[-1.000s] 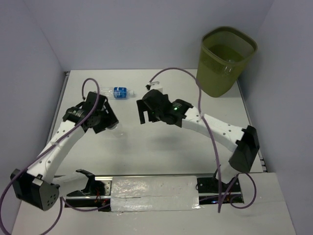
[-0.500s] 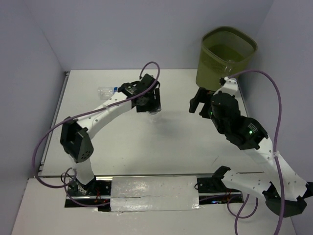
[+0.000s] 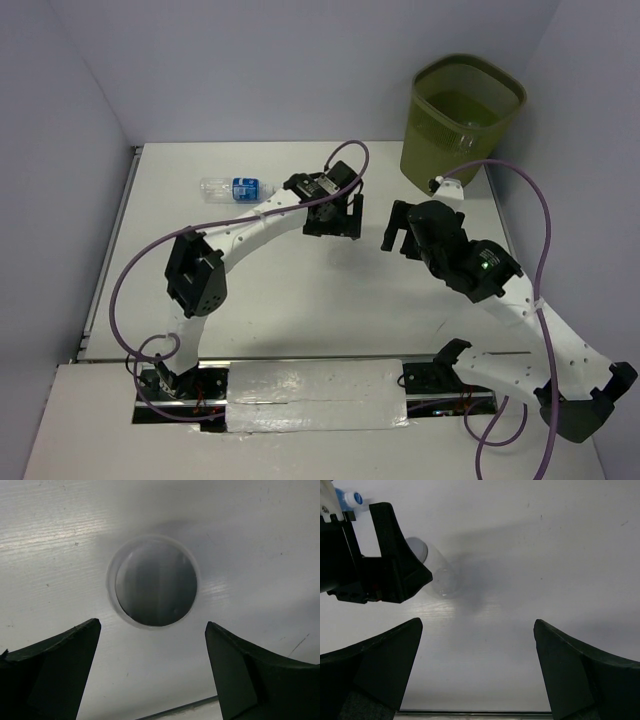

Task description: Put the plastic bottles in the bin

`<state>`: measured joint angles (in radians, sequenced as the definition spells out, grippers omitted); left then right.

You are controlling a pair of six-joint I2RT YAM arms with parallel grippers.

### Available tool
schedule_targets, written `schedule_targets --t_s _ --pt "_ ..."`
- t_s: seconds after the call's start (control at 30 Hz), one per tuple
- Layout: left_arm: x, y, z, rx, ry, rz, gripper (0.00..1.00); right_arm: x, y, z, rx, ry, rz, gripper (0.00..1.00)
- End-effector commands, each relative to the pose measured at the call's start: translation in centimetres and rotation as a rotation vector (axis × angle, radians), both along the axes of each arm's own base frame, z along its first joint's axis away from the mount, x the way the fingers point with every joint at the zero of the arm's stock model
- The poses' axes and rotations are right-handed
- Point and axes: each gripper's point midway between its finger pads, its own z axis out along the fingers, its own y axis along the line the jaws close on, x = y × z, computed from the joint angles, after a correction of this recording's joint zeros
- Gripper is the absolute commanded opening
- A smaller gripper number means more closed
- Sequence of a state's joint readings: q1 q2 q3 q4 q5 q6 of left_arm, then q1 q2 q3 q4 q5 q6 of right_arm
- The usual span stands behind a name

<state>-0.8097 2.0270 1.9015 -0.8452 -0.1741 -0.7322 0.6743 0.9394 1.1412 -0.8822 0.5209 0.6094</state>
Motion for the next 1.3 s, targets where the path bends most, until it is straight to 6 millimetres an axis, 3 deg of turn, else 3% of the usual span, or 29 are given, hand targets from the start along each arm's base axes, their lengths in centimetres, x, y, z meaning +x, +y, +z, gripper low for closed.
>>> schedule_targets --t_s 0.0,0.1,0.2,0.3,0.4,0.43,0.5,0.53,0.6,0.7,0.77,0.8,0.9,1.1,1.27 --pt "0.2 -0.8 1.0 -0.018 -0.012 -0.027 0.99 0.2 0.5 0.4 0.037 -0.013 0.000 1.00" --pt "0.6 -1.0 2.2 -0.028 -0.036 -0.030 0.99 0.3 0.6 0.4 0.046 -0.015 0.005 1.00" --pt "0.9 -0.9 4.7 -0.043 -0.079 -0.032 0.99 0.3 1.1 0.2 0.056 -0.016 0.021 1.00" --pt "2.0 0.2 8.7 -0.070 -0.155 -0.002 0.99 0.5 1.6 -0.7 0.050 0.003 0.041 1.00" --pt "3.0 2.7 11.7 -0.112 -0.199 0.049 0.99 0.9 2.6 -1.4 0.056 0.019 0.070 1.00" --pt "3.7 4.4 13.1 -0.132 -0.222 0.084 0.99 1.0 3.0 -1.6 0.060 0.024 0.082 1.00" --pt "4.2 6.3 13.8 -0.145 -0.229 0.117 0.99 1.3 4.2 -2.2 0.067 0.040 0.121 1.00" --pt "4.6 8.2 15.0 -0.159 -0.249 0.154 0.99 1.4 4.7 -2.3 0.071 0.045 0.138 1.00" --pt "5.0 10.4 14.7 -0.144 -0.249 0.193 0.99 1.7 6.5 -2.6 0.060 0.066 0.185 1.00" --pt "5.2 14.9 15.9 -0.144 -0.281 0.282 0.99 2.2 8.9 -3.7 -0.001 0.103 0.230 1.00" --pt "5.0 16.6 15.3 -0.136 -0.275 0.316 0.99 2.9 9.7 -5.1 -0.071 0.146 0.219 1.00" --pt "4.8 17.9 16.1 -0.147 -0.293 0.339 0.99 3.2 9.9 -5.7 -0.094 0.164 0.212 1.00" --pt "4.1 20.0 15.9 -0.142 -0.300 0.382 0.99 4.2 10.8 -7.2 -0.151 0.200 0.204 1.00" --pt "3.0 21.9 15.9 -0.162 -0.327 0.436 0.99 5.9 12.8 -9.2 -0.206 0.241 0.242 1.00" --pt "2.7 22.2 15.1 -0.152 -0.310 0.438 0.99 7.5 14.3 -11.5 -0.256 0.286 0.264 1.00"
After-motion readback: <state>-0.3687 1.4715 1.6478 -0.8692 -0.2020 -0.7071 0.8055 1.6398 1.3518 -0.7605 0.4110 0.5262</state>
